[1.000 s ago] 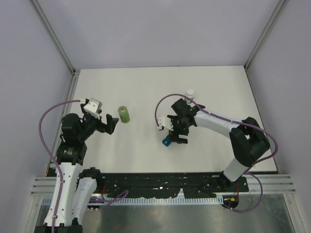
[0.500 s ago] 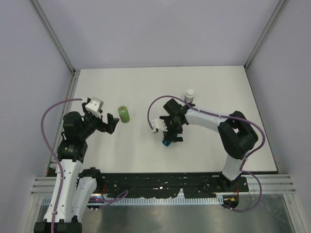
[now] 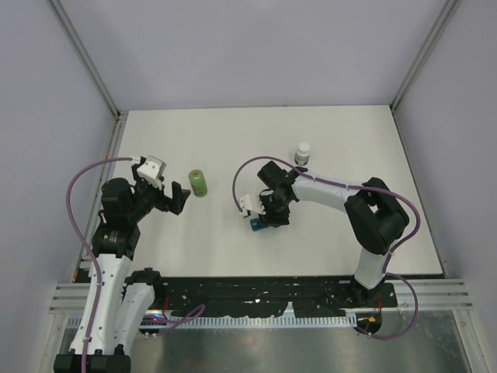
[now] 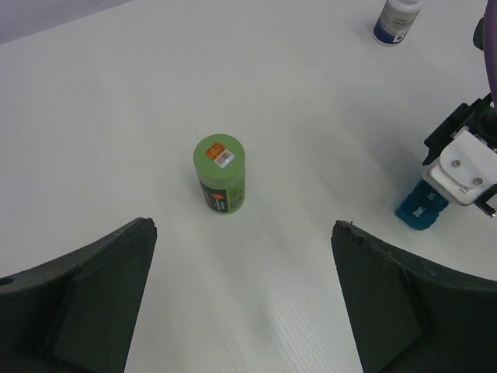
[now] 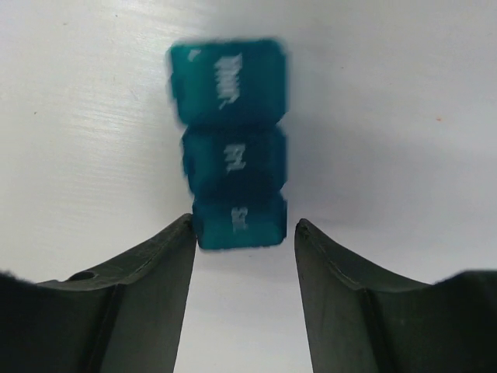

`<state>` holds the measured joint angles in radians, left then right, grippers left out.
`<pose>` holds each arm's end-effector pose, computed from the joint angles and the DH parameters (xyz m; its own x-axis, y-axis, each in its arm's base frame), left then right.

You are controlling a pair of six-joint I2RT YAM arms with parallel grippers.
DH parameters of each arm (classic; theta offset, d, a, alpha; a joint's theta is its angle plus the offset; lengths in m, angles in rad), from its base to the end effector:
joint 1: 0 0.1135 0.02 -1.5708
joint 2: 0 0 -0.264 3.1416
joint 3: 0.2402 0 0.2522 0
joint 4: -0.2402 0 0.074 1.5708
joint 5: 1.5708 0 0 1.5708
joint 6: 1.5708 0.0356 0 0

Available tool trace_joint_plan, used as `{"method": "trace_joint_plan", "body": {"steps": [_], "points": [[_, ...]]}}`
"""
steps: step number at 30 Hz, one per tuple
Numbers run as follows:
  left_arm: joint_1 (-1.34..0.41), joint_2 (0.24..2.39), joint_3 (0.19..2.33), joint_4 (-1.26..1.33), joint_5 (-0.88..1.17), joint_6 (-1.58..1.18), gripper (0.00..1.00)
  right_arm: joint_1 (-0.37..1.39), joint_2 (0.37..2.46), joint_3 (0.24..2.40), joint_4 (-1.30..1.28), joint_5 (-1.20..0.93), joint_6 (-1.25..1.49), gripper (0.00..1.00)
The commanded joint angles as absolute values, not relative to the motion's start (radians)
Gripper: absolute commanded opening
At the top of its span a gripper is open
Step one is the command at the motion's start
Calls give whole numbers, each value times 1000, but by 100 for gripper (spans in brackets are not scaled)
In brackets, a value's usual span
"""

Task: Sort the pills into containers
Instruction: Open the pill container at the center of the board.

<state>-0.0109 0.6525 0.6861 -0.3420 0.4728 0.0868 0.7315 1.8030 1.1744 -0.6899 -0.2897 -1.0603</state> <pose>0.1536 -0.0179 0.3099 -0.2639 0.0801 -0.9612 0.4682 0.8819 -0.0551 0.2471 0.2355 0.1702 0.2527 -0.8967 -0.3633 -0.9675 -0.2392 -0.0826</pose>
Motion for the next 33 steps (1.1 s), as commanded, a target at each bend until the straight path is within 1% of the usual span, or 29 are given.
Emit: {"method": "trace_joint_plan", "body": {"steps": [1,5,8,10,11,12,14,16,18,23,33], "points": [[-5,643,712,-325,494,95,99,739,1795,1174,-690,-330,-1023,53],[-5,640,710,-322,502,92,99,739,1787,1160,-677,-328,-990,46],[-5,640,707,-318,509,86,99,739,1776,1144,-655,-318,-962,45],[-5,638,706,-314,509,86,99,739,1770,1141,-647,-316,-936,53],[-5,637,706,-314,509,86,99,739,1770,1141,-646,-318,-925,61],[-5,635,706,-314,509,84,99,739,1763,1140,-635,-322,-904,65],[-5,632,703,-314,509,84,99,739,1749,1129,-597,-328,-852,78],[-5,629,701,-314,511,86,99,742,1740,1124,-551,-331,-798,86],[-5,632,701,-314,511,86,99,739,1738,1131,-532,-333,-763,88],[-5,634,701,-313,514,83,99,739,1772,1184,-532,-367,-713,88],[-5,627,699,-310,517,81,99,767,1848,1258,-512,-359,-632,84]]}}
